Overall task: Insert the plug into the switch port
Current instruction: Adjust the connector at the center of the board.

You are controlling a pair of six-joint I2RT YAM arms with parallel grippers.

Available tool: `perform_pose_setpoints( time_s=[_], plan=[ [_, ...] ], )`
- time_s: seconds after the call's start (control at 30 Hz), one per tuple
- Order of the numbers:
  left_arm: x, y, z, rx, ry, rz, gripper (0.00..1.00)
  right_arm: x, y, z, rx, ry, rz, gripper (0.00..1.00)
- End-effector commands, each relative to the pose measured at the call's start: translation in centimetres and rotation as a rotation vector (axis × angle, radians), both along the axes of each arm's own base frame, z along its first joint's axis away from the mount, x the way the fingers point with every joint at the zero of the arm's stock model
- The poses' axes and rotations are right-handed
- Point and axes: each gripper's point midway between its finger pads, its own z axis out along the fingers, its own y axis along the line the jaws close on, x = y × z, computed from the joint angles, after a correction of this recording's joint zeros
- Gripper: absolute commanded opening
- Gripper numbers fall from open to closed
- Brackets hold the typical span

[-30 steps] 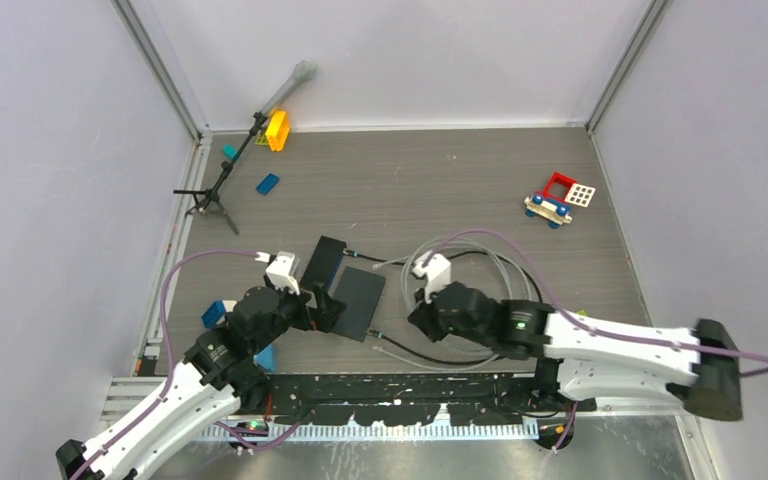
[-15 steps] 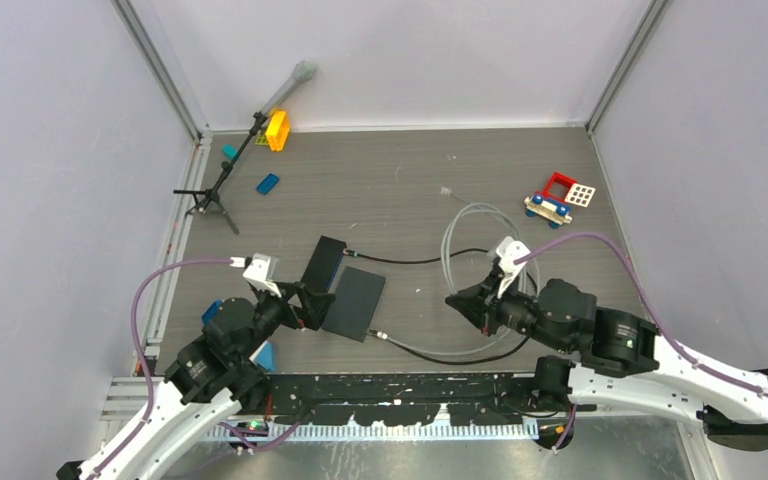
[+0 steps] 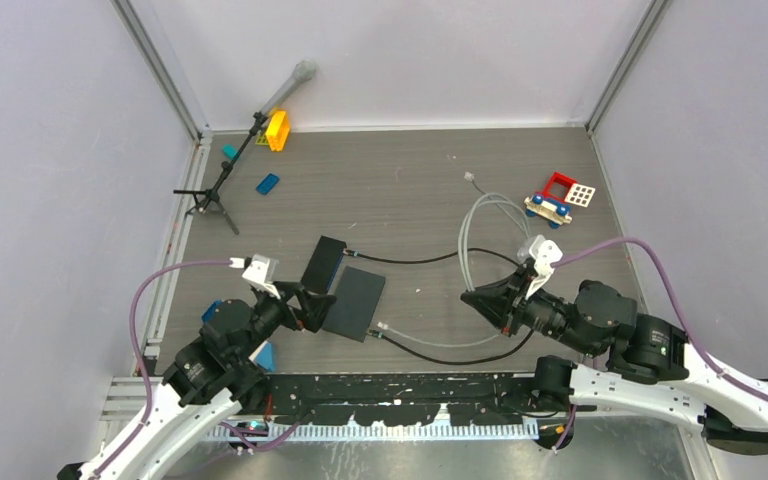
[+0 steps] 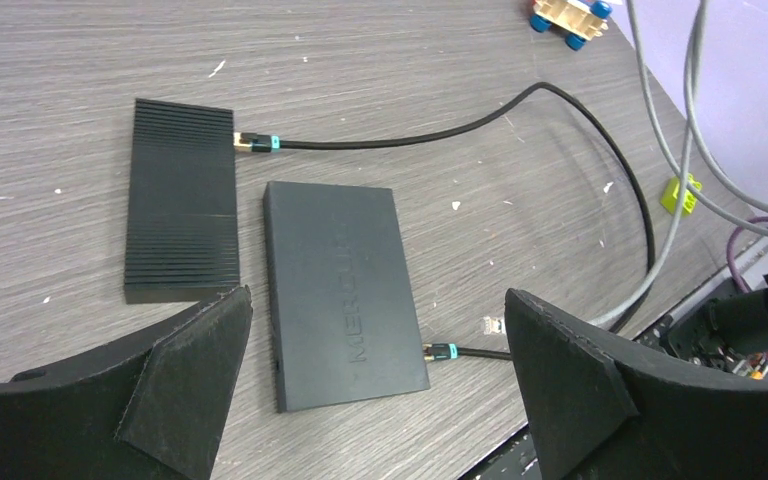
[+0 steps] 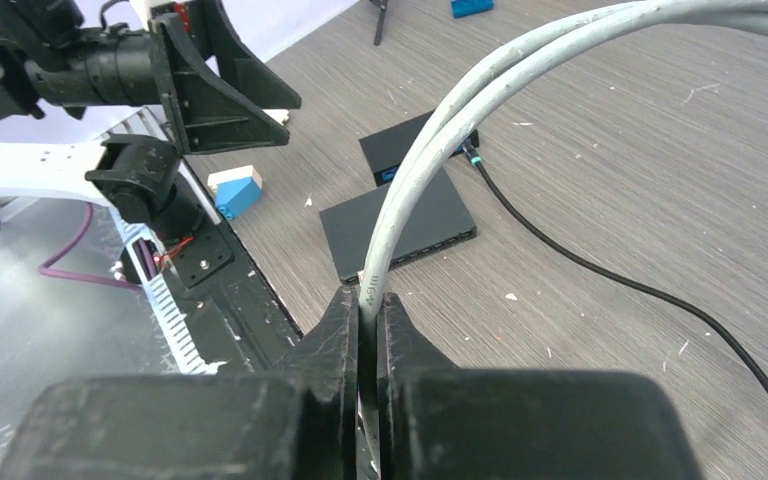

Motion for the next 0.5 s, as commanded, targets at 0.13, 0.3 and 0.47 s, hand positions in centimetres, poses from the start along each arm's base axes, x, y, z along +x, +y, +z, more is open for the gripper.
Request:
perform_pose_setpoints(
  time_s=[0.13, 0.3, 0.47],
  plan=[
    [-0.5, -3.0, 4.9, -0.111, -0.169, -0.16, 1.0, -3.4, 1.5, 4.8, 0.071, -0.088, 0.24, 0.01],
    [0.0, -4.1, 8.7, -0.164, -0.408, -0.209, 1.0, -5.3, 2.4, 5.9, 0.037, -0.094, 0.372, 0.0],
    [0.7, -5.0, 10.6, -0.151, -0.539, -0.23, 1.0, -5.9, 2.3, 8.2, 0.063, -0.132, 0.41, 0.01]
  ],
)
